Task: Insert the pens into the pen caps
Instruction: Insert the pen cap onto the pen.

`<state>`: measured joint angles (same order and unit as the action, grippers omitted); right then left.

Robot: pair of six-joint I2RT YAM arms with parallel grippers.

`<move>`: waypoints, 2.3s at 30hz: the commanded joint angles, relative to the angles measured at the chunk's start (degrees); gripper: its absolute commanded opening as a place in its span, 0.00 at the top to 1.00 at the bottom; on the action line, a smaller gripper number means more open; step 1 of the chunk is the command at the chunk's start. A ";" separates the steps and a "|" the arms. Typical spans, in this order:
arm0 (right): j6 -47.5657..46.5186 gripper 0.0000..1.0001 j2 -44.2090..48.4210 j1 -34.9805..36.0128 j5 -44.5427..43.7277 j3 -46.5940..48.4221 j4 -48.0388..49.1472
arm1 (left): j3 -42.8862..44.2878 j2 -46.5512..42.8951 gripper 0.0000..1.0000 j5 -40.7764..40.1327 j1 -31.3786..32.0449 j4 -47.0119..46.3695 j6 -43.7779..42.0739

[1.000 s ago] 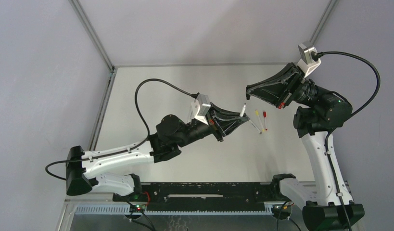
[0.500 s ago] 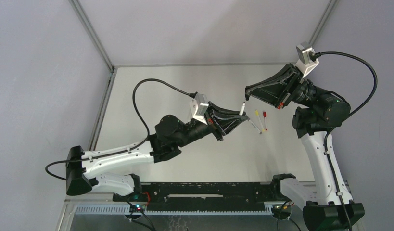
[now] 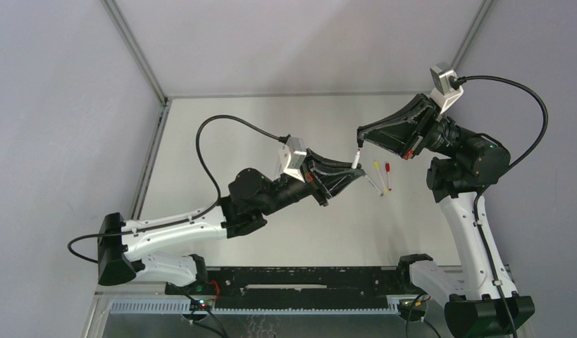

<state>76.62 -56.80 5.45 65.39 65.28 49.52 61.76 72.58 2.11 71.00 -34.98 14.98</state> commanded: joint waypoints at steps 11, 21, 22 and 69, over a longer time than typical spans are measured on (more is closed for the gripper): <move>-0.36 1.00 0.57 0.68 -0.70 -0.31 -0.08 | 4.47 -0.22 1.00 -0.26 0.36 -2.46 0.12; 0.72 1.00 0.46 1.08 -1.04 -0.25 0.41 | 4.05 -0.25 1.00 -1.37 0.36 -2.81 0.13; 0.71 1.00 0.46 1.18 -1.05 -0.24 0.38 | 4.07 -0.33 1.00 -1.52 0.36 -2.81 0.07; -19.70 0.95 4.25 3.95 2.30 -3.75 -17.07 | -0.09 -1.20 1.00 -8.79 -1.38 -8.44 4.65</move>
<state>63.42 -53.63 8.56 60.95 62.08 39.16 62.19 72.84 -5.34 71.26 -35.62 18.59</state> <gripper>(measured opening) 0.050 0.137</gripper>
